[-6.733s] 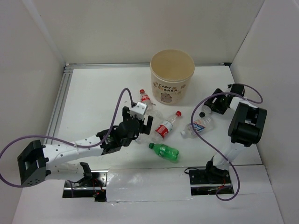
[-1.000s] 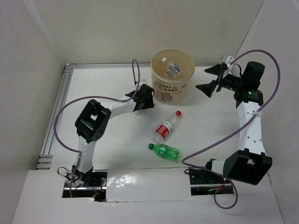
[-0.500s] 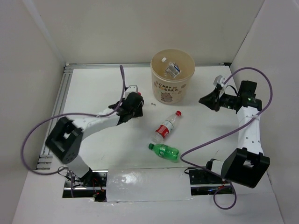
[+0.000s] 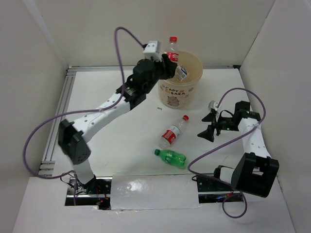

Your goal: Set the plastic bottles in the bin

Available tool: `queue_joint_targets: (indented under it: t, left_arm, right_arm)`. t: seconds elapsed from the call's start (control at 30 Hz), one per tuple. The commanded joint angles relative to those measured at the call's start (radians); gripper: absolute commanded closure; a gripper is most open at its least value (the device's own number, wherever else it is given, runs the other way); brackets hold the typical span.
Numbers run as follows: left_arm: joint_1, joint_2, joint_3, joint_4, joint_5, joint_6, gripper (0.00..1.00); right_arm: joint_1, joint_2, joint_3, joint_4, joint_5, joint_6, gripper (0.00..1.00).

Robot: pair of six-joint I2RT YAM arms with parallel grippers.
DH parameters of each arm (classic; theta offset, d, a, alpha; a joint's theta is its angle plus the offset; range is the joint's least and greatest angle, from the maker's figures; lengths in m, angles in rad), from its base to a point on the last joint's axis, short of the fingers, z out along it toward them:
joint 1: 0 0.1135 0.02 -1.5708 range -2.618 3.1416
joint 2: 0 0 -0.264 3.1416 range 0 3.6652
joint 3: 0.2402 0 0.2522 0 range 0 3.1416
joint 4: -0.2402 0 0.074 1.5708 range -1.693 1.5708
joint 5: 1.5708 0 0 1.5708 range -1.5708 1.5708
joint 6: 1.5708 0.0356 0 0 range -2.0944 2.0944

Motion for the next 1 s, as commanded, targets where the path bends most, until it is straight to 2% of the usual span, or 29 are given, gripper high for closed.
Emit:
queue_joint_targets:
  t: [0.0, 0.07, 0.1, 0.13, 0.17, 0.23, 0.27, 0.3, 0.4, 0.43, 0.53, 0.57, 0.63, 0.67, 0.7, 0.73, 0.77, 0.9, 0.97]
  left_arm:
    - [0.000, 0.163, 0.220, -0.057, 0.042, 0.043, 0.78]
    - [0.000, 0.275, 0.310, -0.102, 0.026, 0.043, 0.56]
    - [0.000, 0.303, 0.345, -0.141, -0.009, 0.029, 0.39]
    - [0.000, 0.336, 0.391, -0.142, -0.020, 0.029, 0.08]
    - [0.000, 0.346, 0.407, -0.154, -0.020, 0.029, 0.00]
    - [0.000, 0.346, 0.418, -0.154, -0.031, 0.029, 0.00]
    - [0.000, 0.335, 0.418, -0.154, -0.021, 0.029, 0.00]
    - [0.000, 0.302, 0.418, -0.154, -0.021, 0.029, 0.00]
    - [0.000, 0.214, 0.335, -0.119, -0.003, 0.038, 0.00]
    - [0.000, 0.132, 0.305, -0.119, -0.014, 0.052, 0.00]
    - [-0.009, -0.028, 0.087, -0.108, -0.044, 0.076, 0.00]
    - [-0.019, -0.156, -0.075, -0.099, -0.044, 0.087, 0.00]
    - [-0.028, -0.289, -0.247, -0.087, -0.070, 0.078, 0.00]
    - [-0.028, -0.353, -0.409, -0.100, -0.089, 0.066, 0.00]
    - [-0.028, -0.472, -0.485, -0.119, -0.089, 0.052, 0.00]
    - [-0.037, -0.528, -0.559, -0.149, -0.110, 0.035, 0.00]
    - [-0.037, -0.629, -0.687, -0.171, -0.119, -0.007, 0.00]
    - [-0.083, -0.794, -0.898, -0.284, -0.156, -0.129, 0.00]
    - [-0.123, -0.877, -0.947, -0.317, -0.197, -0.178, 0.00]
  right_arm:
    - [0.045, -0.060, -0.020, -0.005, 0.022, -0.047, 0.05]
    - [0.071, -0.078, -0.029, 0.030, 0.046, -0.024, 0.14]
    - [0.090, -0.092, -0.038, 0.030, 0.057, -0.014, 0.19]
    - [0.132, -0.106, -0.038, 0.064, 0.086, 0.031, 0.37]
    - [0.157, -0.106, -0.050, 0.064, 0.104, 0.032, 0.45]
    - [0.240, -0.120, -0.050, 0.118, 0.141, 0.110, 0.42]
    - [0.269, -0.132, -0.050, 0.127, 0.167, 0.121, 0.35]
    - [0.301, -0.132, -0.050, 0.136, 0.178, 0.121, 0.17]
    - [0.462, -0.123, -0.060, 0.174, 0.227, 0.145, 0.05]
    - [0.504, -0.123, -0.070, 0.185, 0.227, 0.165, 0.04]
    - [0.593, -0.067, -0.079, 0.211, 0.218, 0.197, 0.04]
    - [0.642, -0.056, -0.093, 0.211, 0.218, 0.208, 0.04]
    - [0.691, -0.033, -0.121, 0.253, 0.247, 0.249, 0.04]
    - [0.738, -0.023, -0.121, 0.263, 0.256, 0.268, 0.05]
    - [0.763, -0.013, -0.133, 0.277, 0.269, 0.289, 0.05]
    - [0.788, 0.007, -0.133, 0.299, 0.284, 0.338, 0.05]
    - [0.832, 0.016, -0.142, 0.308, 0.302, 0.352, 0.07]
    - [0.909, 0.069, -0.142, 0.378, 0.368, 0.466, 0.08]
    - [0.944, 0.119, -0.133, 0.463, 0.478, 0.597, 0.09]
